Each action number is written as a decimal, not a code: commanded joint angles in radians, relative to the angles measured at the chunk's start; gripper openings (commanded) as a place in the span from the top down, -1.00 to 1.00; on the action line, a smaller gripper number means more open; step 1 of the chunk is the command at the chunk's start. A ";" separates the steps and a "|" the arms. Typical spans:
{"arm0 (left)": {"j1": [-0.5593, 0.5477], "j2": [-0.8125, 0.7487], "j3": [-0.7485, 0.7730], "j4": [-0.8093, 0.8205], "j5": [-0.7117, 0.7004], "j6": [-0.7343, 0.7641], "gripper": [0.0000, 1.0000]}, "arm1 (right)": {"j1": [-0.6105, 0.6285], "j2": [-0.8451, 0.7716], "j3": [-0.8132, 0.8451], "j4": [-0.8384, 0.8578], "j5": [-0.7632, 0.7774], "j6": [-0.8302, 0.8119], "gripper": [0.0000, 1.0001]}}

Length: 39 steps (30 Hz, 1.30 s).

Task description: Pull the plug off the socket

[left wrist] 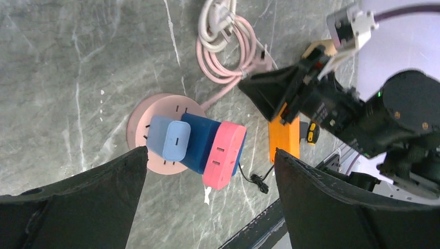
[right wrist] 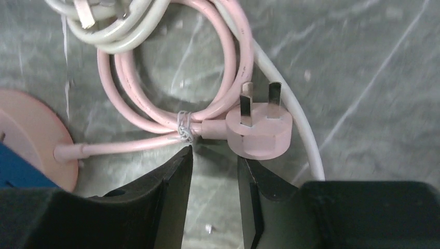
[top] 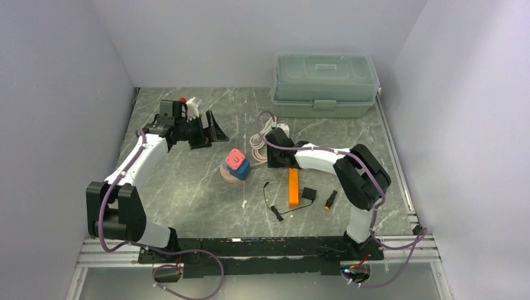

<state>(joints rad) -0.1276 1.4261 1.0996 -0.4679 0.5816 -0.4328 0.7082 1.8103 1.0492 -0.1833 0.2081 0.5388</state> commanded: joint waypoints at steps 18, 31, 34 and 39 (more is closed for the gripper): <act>0.039 -0.103 -0.027 0.044 -0.088 -0.037 -0.90 | -0.074 -0.008 0.276 -0.063 -0.001 -0.096 -0.77; 0.082 -0.068 -0.022 0.034 -0.095 -0.047 -0.90 | 0.252 -0.025 0.482 -0.318 0.329 0.068 -0.88; 0.091 -0.070 -0.020 0.029 -0.106 -0.049 -0.90 | 0.296 0.015 0.535 -0.346 0.369 0.069 -0.89; 0.107 -0.072 -0.023 0.032 -0.102 -0.056 -0.91 | 0.332 0.113 0.639 -0.425 0.427 0.073 -0.90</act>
<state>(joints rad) -0.0360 1.3605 1.0695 -0.4534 0.4885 -0.4755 1.0206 1.8584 1.5932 -0.5133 0.5350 0.5896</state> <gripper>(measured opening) 0.951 0.947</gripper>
